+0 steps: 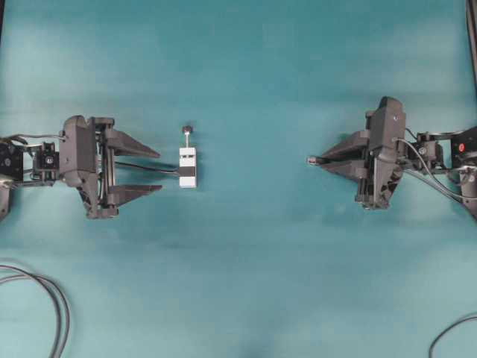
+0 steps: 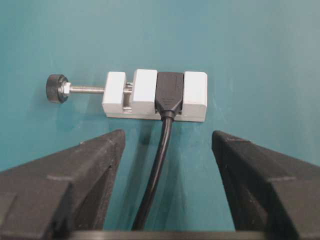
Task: Insert the USB cable into the female connector supported by the left arm.
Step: 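Close both grippers and lift the clamp and the USB plug, then move the right gripper's plug toward the socket held by left gripper, then align the plug with the socket and push it in with right gripper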
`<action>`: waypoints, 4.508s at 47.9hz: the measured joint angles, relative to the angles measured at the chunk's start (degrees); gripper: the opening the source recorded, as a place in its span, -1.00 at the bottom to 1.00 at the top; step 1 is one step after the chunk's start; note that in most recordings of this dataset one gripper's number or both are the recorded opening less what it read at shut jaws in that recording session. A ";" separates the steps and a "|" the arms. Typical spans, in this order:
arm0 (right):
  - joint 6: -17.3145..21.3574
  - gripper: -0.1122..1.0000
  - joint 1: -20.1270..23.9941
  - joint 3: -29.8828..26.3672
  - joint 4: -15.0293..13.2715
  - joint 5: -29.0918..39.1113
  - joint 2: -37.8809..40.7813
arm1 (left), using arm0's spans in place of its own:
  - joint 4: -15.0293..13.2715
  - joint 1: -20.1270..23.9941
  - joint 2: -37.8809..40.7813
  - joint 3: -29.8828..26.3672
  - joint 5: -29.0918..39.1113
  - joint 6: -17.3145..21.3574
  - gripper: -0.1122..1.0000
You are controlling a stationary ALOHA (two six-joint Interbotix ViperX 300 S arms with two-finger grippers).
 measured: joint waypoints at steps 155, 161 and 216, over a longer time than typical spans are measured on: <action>-4.13 -0.40 3.25 -53.79 -6.24 57.92 14.41 | 0.00 1.58 12.22 -3.96 -12.04 3.78 0.54; -3.78 -0.40 3.25 -54.14 -6.24 57.92 14.41 | 0.00 1.67 12.22 -3.96 -11.95 3.96 0.54; -3.78 -0.40 3.96 -54.14 -6.24 57.83 14.41 | 0.00 2.46 12.22 -4.31 -11.16 5.45 0.54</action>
